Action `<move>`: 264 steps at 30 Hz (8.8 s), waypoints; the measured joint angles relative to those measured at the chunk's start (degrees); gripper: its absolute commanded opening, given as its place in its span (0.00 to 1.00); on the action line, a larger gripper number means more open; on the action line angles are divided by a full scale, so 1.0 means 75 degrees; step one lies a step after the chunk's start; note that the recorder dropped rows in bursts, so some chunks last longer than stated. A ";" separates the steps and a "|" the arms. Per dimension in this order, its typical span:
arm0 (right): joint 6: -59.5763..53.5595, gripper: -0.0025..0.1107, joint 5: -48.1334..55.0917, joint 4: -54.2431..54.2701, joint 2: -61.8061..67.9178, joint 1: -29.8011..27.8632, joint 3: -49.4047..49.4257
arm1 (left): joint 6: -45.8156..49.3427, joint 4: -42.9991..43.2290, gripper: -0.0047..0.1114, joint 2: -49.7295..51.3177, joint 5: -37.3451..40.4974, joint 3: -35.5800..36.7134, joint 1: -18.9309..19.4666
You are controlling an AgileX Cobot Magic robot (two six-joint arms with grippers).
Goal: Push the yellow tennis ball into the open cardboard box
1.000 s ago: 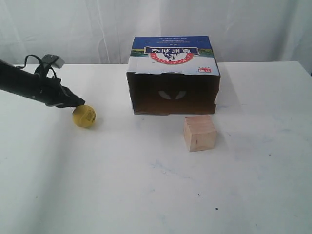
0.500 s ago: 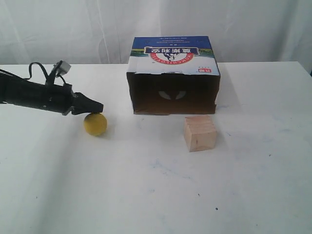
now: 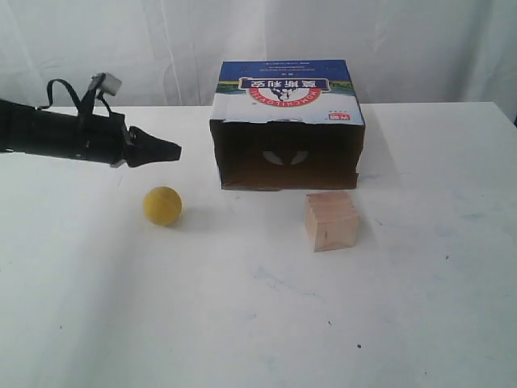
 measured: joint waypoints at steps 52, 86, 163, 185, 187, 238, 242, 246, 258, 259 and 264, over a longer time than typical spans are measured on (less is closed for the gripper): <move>0.0000 0.02 0.0000 0.0000 0.0000 0.0000 0.0000 | 0.0929 0.0453 0.04 -0.0619 0.0017 0.2574 -0.2676; 0.0000 0.02 0.0000 0.0000 0.0000 0.0000 0.0000 | 0.1039 0.0386 0.04 -0.1238 -0.2711 0.2312 -0.2365; 0.0000 0.02 0.0000 0.0000 0.0000 0.0000 0.0000 | 0.1999 -0.0619 0.04 -0.0506 -0.1604 0.2070 -0.5941; 0.0000 0.02 0.0000 0.0000 0.0000 0.0000 0.0000 | 0.2438 -0.1806 0.04 -0.0589 -0.4323 0.1811 -0.5656; 0.0000 0.02 0.0000 0.0000 0.0000 0.0000 0.0000 | 0.2427 -0.1806 0.04 -0.0649 -0.4354 0.1811 -0.5471; -0.0098 0.02 0.0000 0.0000 0.0000 0.0000 0.0000 | 0.3137 -0.2478 0.04 -0.0426 -0.2240 0.1745 -0.2464; -0.0098 0.02 0.0000 0.0000 0.0000 0.0000 0.0000 | 0.3137 -0.2478 0.04 -0.0474 -0.2188 0.1295 -0.2464; -0.0098 0.02 0.0000 0.0000 0.0000 0.0000 0.0000 | 0.2400 -0.2243 0.04 -0.1219 -0.1561 0.1155 -0.2208; -0.0098 0.02 0.0000 0.0000 0.0000 0.0000 0.0000 | 0.2819 -0.1229 0.04 -0.1435 -0.0926 0.3997 -0.2004; -0.0098 0.02 0.0000 0.0000 0.0000 0.0000 0.0000 | 0.3153 -0.1500 0.04 -0.1378 -0.1060 0.3997 -0.2004; -0.0102 0.02 0.0000 0.0000 0.0000 0.0000 0.0000 | 0.3153 -0.1853 0.04 -0.0991 -0.1086 0.3708 -0.2004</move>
